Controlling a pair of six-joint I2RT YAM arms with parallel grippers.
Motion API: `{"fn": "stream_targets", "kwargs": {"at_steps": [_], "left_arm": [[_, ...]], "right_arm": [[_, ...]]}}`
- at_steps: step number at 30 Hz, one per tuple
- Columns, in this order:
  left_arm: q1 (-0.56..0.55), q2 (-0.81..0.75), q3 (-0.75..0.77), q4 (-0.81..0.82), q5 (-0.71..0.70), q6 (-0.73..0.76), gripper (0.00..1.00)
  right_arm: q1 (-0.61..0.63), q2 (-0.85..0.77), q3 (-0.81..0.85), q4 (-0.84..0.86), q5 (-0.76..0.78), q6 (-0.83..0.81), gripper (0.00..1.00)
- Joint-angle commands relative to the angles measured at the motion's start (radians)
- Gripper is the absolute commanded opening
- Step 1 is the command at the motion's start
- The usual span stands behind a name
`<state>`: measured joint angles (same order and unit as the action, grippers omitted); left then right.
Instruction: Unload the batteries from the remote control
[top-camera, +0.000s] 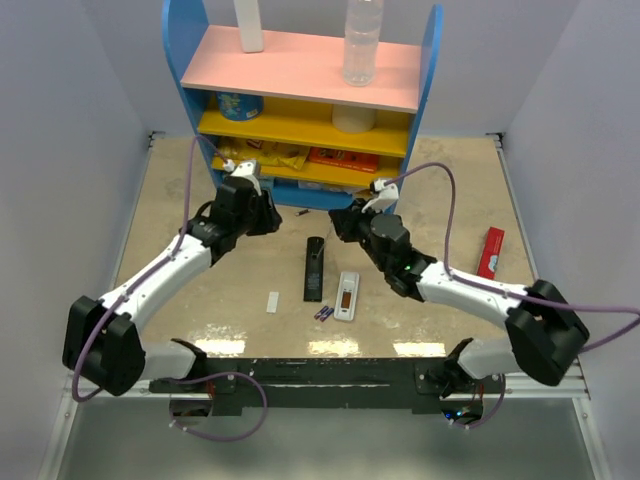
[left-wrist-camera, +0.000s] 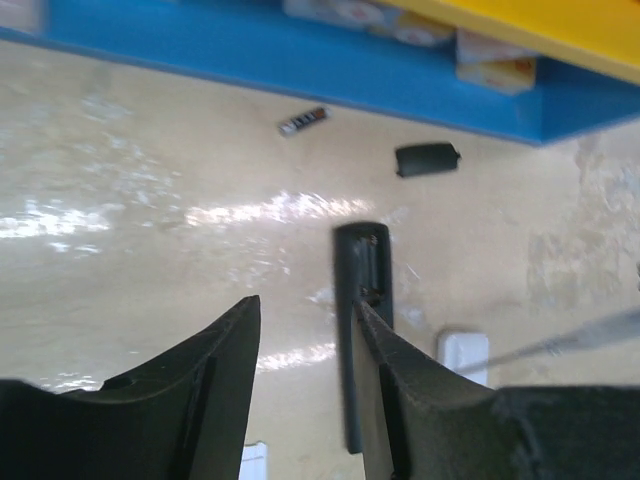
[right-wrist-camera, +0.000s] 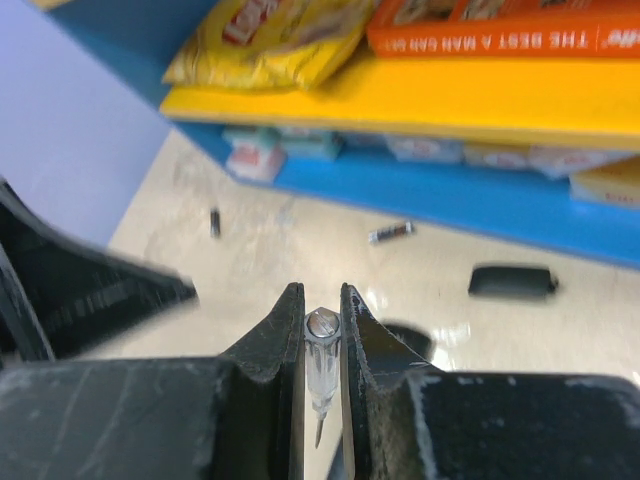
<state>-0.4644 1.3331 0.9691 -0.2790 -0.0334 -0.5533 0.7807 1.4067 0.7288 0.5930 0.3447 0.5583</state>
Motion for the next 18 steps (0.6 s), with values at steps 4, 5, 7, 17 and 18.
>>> {"fn": "stream_targets", "kwargs": {"at_steps": [4, 5, 7, 17, 18], "left_arm": [[0.199, -0.060, 0.043, -0.101, -0.145, 0.053, 0.44], [0.223, -0.058, 0.043, -0.101, -0.107, 0.053, 0.44], [0.288, -0.057, 0.039, -0.097, -0.067, 0.061, 0.43], [0.670, 0.037, 0.025, -0.023, 0.095, 0.070, 0.38], [0.697, 0.063, 0.039, -0.029, 0.072, 0.064, 0.36]], "right_arm": [[0.003, -0.260, -0.020, -0.408, -0.093, 0.023, 0.00], [0.005, -0.273, -0.020, -0.438, -0.092, 0.022, 0.00], [0.003, -0.276, -0.005, -0.555, -0.070, 0.028, 0.00], [0.002, -0.189, 0.086, -0.871, -0.091, 0.075, 0.00], [0.003, -0.186, 0.089, -0.884, -0.096, 0.081, 0.00]]}}
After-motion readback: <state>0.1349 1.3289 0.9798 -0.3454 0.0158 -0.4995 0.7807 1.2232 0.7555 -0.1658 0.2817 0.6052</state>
